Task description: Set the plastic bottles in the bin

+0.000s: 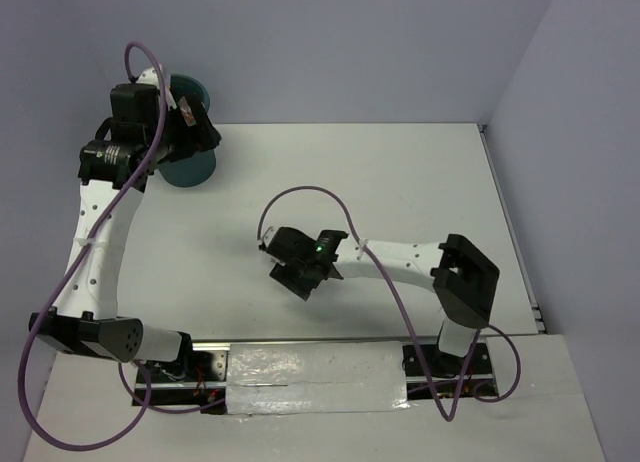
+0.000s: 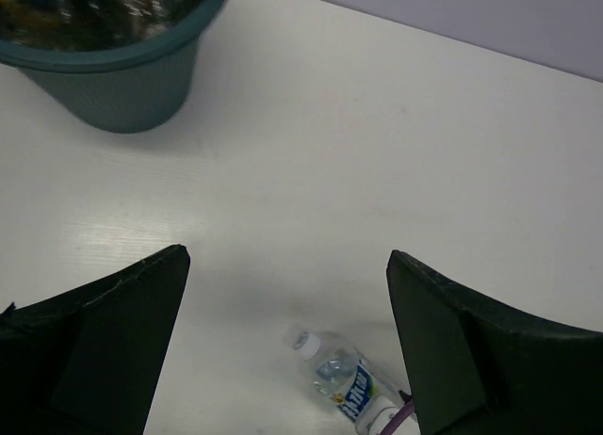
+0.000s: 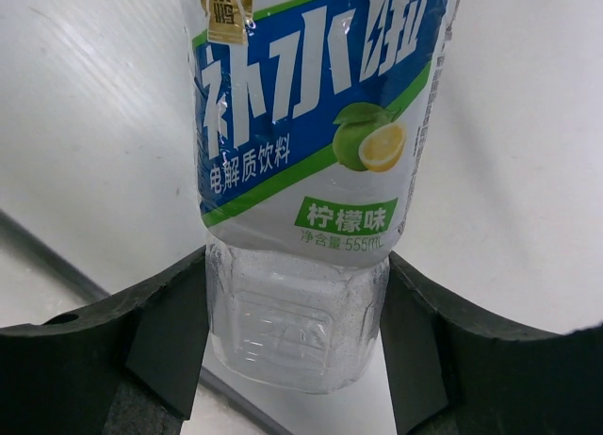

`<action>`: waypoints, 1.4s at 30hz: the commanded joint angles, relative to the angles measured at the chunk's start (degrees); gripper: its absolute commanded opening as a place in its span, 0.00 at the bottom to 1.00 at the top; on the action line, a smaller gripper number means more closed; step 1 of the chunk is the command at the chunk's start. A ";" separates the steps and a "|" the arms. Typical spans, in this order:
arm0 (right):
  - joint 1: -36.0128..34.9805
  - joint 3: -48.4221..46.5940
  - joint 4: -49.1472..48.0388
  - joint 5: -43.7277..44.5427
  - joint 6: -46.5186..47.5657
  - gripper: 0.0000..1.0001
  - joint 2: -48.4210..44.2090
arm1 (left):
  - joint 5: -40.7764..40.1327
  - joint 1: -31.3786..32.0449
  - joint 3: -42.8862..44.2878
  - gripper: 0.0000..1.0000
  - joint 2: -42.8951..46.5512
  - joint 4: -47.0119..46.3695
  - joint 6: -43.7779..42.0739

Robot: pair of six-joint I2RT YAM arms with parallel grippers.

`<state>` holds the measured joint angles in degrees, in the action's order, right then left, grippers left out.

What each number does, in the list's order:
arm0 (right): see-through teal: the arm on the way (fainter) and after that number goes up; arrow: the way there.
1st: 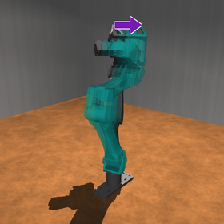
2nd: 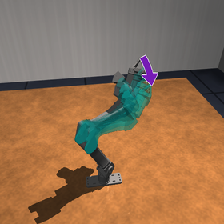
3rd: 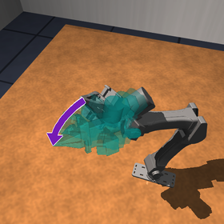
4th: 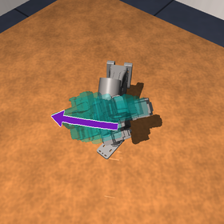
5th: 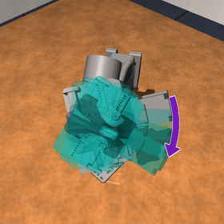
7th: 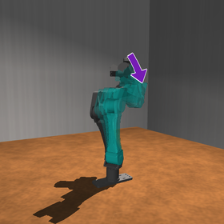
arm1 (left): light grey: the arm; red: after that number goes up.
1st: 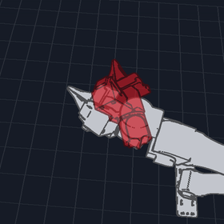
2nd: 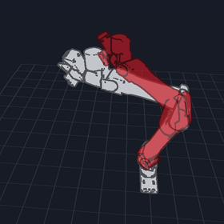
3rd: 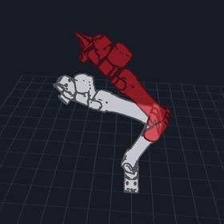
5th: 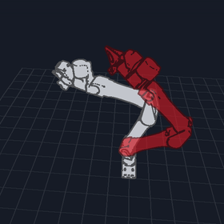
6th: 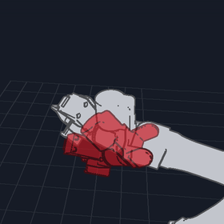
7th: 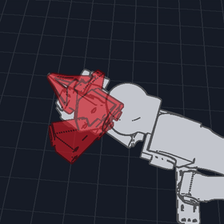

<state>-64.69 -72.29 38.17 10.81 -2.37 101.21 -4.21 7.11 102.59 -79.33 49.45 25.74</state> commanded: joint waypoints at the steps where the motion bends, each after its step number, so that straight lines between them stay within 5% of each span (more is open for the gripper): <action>1: 0.61 -1.71 -0.74 3.07 -1.85 0.55 -7.77 | 12.94 -0.08 -4.64 0.99 2.07 -4.52 4.92; 5: 1.40 -2.85 -1.08 4.48 -2.46 0.55 -11.90 | 24.05 -0.17 -11.69 0.99 3.04 -11.38 11.69; 19: 2.90 -2.59 -6.97 1.24 -7.03 0.55 -13.32 | 37.25 -0.61 -32.17 0.99 5.85 -26.59 29.71; 34: 3.78 -3.29 -7.85 0.79 -7.12 0.55 -12.09 | 37.25 -0.70 -42.20 0.94 6.82 -29.94 33.15; 42: 4.39 -4.09 -7.76 -0.52 -6.68 0.55 -10.51 | 36.73 -0.61 -41.33 0.73 6.29 -28.18 30.87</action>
<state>-60.82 -73.63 32.58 10.98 -9.32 90.17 31.35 6.83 60.36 -74.56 22.41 57.28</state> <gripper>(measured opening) 0.696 0.740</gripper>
